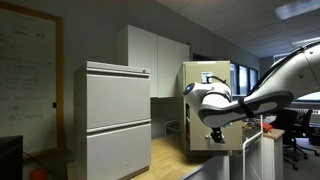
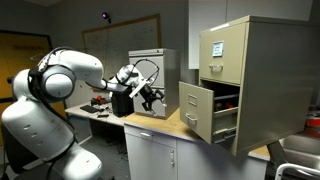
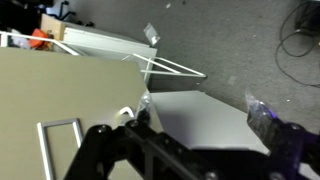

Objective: Open the bottom drawer of the file cabinet on the right

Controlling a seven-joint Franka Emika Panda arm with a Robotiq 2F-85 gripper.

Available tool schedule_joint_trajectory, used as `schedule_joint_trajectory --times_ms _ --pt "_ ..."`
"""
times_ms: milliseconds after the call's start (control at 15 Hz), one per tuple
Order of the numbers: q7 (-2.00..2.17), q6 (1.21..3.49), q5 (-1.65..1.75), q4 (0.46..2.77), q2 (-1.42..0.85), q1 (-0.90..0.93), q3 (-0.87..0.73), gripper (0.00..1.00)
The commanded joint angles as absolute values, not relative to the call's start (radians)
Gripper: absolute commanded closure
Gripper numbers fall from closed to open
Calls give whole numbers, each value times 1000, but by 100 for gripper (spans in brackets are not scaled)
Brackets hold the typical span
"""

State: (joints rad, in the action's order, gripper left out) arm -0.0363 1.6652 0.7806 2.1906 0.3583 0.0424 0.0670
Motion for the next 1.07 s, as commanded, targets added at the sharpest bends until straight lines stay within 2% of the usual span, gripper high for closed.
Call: schedule_joint_trajectory --times_ms 0,467,1000 --pt "-28 1781 935 2183 333 35 50 0" --pt "-57 1917 953 2065 193 6 -15 0" --pt "-88 1966 934 1943 6 -42 -58 0"
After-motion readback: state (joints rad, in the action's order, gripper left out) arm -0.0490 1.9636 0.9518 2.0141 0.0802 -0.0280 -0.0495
